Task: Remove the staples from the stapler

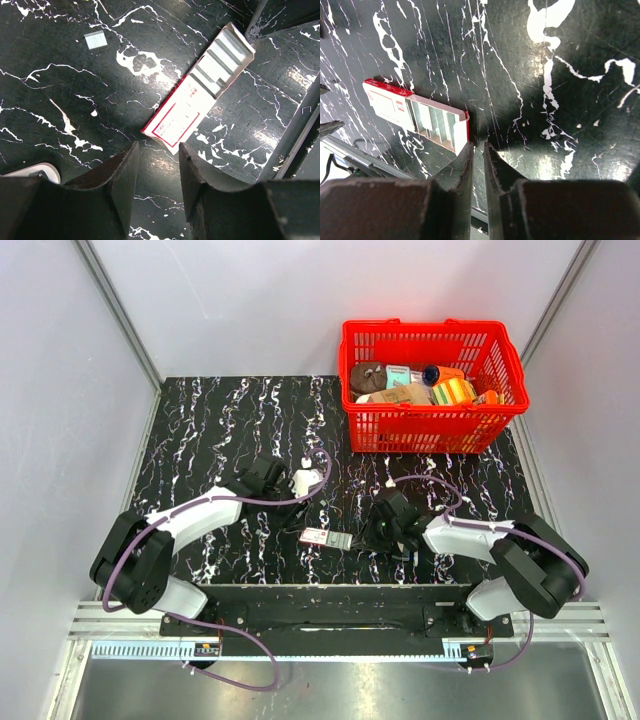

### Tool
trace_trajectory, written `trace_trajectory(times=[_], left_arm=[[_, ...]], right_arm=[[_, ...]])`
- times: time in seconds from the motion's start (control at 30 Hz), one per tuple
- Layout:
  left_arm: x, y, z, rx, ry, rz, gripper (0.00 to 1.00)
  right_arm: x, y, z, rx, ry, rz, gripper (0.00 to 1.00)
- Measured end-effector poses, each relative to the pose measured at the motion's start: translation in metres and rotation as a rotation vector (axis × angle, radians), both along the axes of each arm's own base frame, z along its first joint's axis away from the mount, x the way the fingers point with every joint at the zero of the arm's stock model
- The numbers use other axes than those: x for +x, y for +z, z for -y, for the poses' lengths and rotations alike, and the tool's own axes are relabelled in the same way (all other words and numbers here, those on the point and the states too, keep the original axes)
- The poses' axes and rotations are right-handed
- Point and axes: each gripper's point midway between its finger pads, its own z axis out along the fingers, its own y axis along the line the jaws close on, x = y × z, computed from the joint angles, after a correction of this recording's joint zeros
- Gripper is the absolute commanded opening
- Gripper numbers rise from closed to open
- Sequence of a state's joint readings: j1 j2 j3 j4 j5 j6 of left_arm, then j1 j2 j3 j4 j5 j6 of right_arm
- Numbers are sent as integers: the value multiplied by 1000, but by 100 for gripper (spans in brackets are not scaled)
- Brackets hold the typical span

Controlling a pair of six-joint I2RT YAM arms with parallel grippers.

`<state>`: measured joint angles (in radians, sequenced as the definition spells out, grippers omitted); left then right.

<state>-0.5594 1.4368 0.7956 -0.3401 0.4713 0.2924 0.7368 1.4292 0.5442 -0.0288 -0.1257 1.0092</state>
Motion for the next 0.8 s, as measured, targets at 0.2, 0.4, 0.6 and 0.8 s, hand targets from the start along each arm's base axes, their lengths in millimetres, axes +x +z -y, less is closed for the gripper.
trace_trajectory(times=[0.2, 0.4, 0.6, 0.8], left_arm=[[-2, 0, 3, 2, -11, 7, 42], [-6, -2, 6, 7, -26, 2, 41], [-1, 1, 5, 11, -4, 5, 43], [38, 28, 23, -27, 50, 48, 46]], right_arm=[[3, 0, -7, 28, 3, 0, 16], [1, -1, -7, 28, 6, -5, 17], [-4, 9, 11, -40, 6, 12, 24], [6, 36, 17, -57, -5, 80, 24]])
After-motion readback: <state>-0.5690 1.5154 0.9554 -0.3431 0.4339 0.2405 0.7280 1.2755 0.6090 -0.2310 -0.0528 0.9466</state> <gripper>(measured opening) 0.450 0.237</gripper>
